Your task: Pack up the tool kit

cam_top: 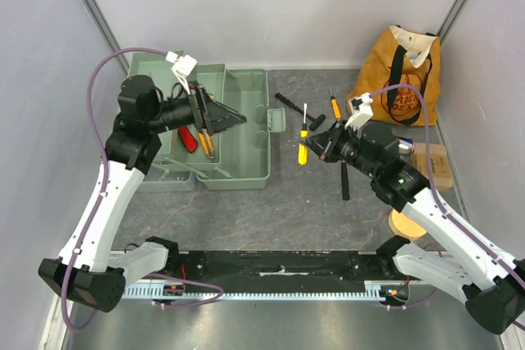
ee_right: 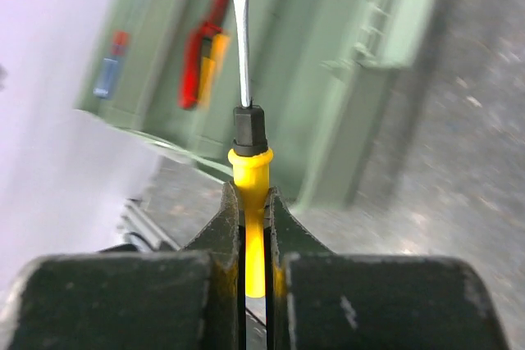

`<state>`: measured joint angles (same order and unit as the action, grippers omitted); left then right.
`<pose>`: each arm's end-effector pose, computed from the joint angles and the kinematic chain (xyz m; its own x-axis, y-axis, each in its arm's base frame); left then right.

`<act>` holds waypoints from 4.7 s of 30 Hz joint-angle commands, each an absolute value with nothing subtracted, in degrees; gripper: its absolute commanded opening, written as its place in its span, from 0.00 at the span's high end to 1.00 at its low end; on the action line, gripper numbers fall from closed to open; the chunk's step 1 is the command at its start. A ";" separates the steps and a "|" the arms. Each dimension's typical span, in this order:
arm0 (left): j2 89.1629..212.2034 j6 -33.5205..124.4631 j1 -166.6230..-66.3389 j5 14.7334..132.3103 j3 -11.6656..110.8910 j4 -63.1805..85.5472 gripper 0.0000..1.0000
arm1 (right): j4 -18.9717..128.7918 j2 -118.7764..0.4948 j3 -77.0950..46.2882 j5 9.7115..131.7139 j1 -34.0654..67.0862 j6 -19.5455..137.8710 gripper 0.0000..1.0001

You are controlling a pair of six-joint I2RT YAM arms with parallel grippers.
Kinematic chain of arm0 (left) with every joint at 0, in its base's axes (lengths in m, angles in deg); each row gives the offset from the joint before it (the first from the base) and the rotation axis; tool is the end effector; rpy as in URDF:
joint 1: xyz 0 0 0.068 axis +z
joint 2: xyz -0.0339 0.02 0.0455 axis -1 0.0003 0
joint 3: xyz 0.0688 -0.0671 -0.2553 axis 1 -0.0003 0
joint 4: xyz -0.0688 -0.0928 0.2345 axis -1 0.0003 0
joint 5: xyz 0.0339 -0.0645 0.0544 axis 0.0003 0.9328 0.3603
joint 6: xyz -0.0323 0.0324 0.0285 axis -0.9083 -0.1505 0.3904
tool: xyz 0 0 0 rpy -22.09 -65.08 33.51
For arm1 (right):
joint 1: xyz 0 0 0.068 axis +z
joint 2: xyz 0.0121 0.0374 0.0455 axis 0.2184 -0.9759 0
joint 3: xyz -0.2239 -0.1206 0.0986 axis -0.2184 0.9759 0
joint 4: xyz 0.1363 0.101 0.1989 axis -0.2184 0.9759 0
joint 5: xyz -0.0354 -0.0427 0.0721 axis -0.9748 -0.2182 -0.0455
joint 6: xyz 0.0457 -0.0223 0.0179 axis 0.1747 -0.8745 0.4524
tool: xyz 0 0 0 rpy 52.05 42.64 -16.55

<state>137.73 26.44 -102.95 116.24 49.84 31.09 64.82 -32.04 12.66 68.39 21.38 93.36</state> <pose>0.2124 -0.0774 0.4358 -0.5686 -0.1980 -0.7984 0.6991 0.3951 -0.5959 0.1803 0.1254 0.3275 -0.5956 0.3864 -0.7042 -0.3172 0.6923 0.6482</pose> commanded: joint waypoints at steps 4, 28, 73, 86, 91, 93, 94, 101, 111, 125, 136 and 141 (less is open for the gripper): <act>139.79 20.23 -114.22 113.17 47.23 17.96 0.30 | 43.09 -29.91 7.67 82.48 21.57 101.29 1.00; 147.35 22.33 -129.88 110.52 51.54 13.46 0.52 | 31.73 -29.56 11.71 86.01 21.66 108.42 1.00; 161.05 45.19 -85.50 69.92 68.41 58.64 0.89 | 66.88 -28.95 12.42 55.79 21.57 92.86 0.02; 166.51 44.40 -84.62 59.12 69.20 60.74 0.66 | 70.84 -32.90 13.30 49.63 20.26 94.97 0.02; 166.77 44.75 -84.53 57.35 71.48 62.94 0.50 | 71.01 -34.13 12.86 48.31 19.73 94.36 0.02; 165.98 44.48 -84.53 57.88 71.92 62.86 0.47 | 71.28 -35.09 12.33 46.82 19.46 93.84 0.02; 165.46 44.48 -84.62 58.66 72.27 62.86 0.46 | 71.28 -35.54 12.07 45.59 19.46 93.40 0.02; 159.49 44.13 -84.62 70.60 73.60 63.03 0.45 | 71.28 -48.26 6.10 33.99 17.54 86.46 0.02; 147.89 41.59 -84.62 93.18 68.95 57.95 0.45 | 62.85 -76.64 -10.59 39.07 8.66 72.23 0.27; 140.58 37.72 -84.71 106.48 63.05 51.08 0.44 | 60.38 -95.47 -24.23 46.01 1.45 62.37 0.32; 140.14 37.27 -84.71 107.71 61.03 50.46 0.43 | 62.13 -101.72 -28.53 47.17 0.21 63.16 0.49; 139.79 37.45 -84.71 107.97 61.12 50.90 0.43 | 65.91 -104.44 -31.96 46.20 0.13 62.19 0.66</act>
